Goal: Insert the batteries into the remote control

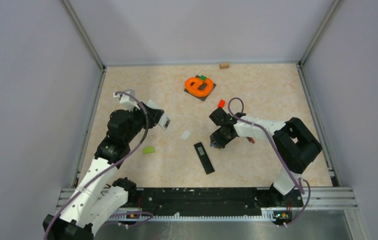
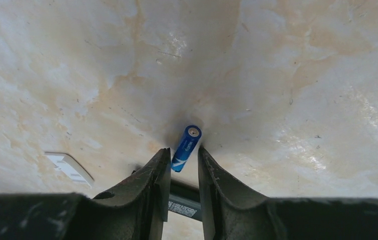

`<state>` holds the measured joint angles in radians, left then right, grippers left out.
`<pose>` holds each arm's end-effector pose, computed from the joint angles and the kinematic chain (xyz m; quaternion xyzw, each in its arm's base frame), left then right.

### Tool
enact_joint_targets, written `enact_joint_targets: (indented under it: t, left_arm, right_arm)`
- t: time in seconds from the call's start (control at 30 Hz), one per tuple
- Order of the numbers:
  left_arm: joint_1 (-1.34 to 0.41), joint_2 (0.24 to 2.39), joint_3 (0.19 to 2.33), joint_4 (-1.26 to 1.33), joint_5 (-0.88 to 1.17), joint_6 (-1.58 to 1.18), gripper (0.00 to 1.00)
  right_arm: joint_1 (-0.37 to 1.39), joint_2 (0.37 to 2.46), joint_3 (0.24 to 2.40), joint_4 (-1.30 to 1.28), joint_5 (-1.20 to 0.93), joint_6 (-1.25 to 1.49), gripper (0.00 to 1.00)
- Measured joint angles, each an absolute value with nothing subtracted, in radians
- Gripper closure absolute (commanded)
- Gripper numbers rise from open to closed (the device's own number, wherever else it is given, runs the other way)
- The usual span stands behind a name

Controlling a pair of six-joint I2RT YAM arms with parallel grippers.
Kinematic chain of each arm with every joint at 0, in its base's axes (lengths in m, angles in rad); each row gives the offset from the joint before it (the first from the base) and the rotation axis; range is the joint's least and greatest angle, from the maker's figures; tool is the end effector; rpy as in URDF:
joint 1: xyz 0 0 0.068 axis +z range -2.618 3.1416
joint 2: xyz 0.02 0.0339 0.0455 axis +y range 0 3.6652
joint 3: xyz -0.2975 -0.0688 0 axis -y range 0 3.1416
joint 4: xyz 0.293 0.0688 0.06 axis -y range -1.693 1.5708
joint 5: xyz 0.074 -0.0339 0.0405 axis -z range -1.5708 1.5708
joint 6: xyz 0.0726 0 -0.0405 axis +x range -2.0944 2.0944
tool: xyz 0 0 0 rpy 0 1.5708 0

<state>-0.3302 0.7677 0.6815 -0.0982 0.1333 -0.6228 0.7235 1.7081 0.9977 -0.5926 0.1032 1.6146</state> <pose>0.2301 -0.0891 0.3279 -0.0698 0.7655 -0.3380 0.5431 0.2753 0.2332 0.1216 0.4327 0.8901 0.1027 0.0992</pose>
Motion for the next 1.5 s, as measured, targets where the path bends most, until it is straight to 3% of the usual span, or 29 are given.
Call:
enact_joint_targets:
  t: [0.17, 0.57, 0.93, 1.13, 1.5]
  left_arm:
    - [-0.330, 0.768, 0.676, -0.098, 0.133, -0.627, 1.00]
    - [-0.330, 0.833, 0.656, -0.008, 0.163, -0.662, 1.00]
    - [-0.330, 1.039, 0.632, 0.266, 0.369, -0.804, 1.00]
    - [-0.336, 1.123, 0.587, 0.511, 0.430, -0.954, 1.00]
    - [-0.401, 1.242, 0.561, 0.776, 0.441, -1.151, 1.00]
  right_arm:
    - [0.723, 1.710, 0.995, -0.595, 0.094, 1.617, 1.00]
    - [0.725, 1.680, 1.002, -0.643, 0.233, 1.544, 1.00]
    - [0.723, 1.329, 0.980, -0.685, 0.426, 1.344, 1.00]
    - [0.723, 1.195, 0.996, -0.589, 0.379, 1.219, 1.00]
    - [0.723, 1.200, 1.032, -0.258, 0.104, 1.143, 1.00]
